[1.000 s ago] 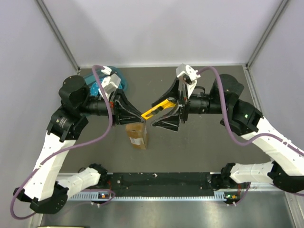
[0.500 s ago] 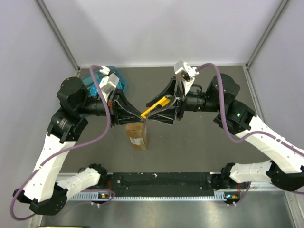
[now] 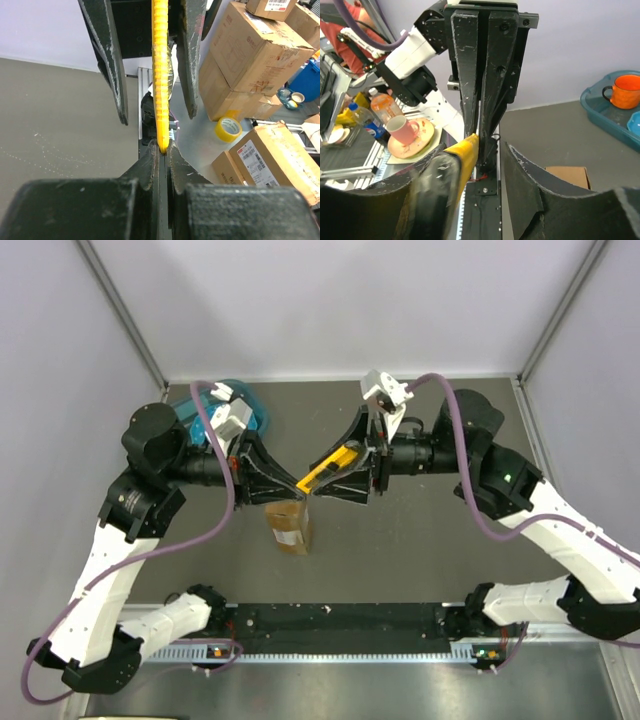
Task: Unpack the express box
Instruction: Pick up the knife from the center of the board.
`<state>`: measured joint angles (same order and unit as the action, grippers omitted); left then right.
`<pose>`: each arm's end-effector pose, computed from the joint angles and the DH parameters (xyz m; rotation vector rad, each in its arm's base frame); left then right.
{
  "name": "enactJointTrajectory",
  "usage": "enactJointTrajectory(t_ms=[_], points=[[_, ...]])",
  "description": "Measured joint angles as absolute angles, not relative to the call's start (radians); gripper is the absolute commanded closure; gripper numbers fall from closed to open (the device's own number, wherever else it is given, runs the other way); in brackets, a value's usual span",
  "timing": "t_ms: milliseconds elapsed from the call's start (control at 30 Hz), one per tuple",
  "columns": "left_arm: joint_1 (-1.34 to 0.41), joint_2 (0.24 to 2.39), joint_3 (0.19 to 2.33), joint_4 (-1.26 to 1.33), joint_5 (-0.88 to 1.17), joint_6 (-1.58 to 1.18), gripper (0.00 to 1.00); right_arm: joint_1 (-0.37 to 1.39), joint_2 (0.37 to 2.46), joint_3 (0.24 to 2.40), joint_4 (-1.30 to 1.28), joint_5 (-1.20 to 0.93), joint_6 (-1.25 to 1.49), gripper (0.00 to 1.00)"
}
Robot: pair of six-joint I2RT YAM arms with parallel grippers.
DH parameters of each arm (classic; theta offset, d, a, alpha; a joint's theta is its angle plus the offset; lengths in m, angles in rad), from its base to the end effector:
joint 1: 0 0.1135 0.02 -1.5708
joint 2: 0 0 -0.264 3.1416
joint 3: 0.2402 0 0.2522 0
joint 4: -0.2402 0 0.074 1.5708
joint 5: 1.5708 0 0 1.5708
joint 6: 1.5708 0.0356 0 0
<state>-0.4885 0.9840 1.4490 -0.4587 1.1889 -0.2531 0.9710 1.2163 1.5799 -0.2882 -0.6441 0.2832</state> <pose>0.1197 -0.1010 0.4974 1.1690 1.3461 -1.4663 0.1168 0.2086 0.5120 -1.0843 1.3157 1.4486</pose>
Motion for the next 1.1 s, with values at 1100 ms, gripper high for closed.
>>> enactJointTrajectory(t_ms=[1100], points=[[-0.503,0.971,1.449,-0.607,1.17,-0.117,1.0,0.971,1.239,1.672,-0.458,-0.724,0.181,0.82]])
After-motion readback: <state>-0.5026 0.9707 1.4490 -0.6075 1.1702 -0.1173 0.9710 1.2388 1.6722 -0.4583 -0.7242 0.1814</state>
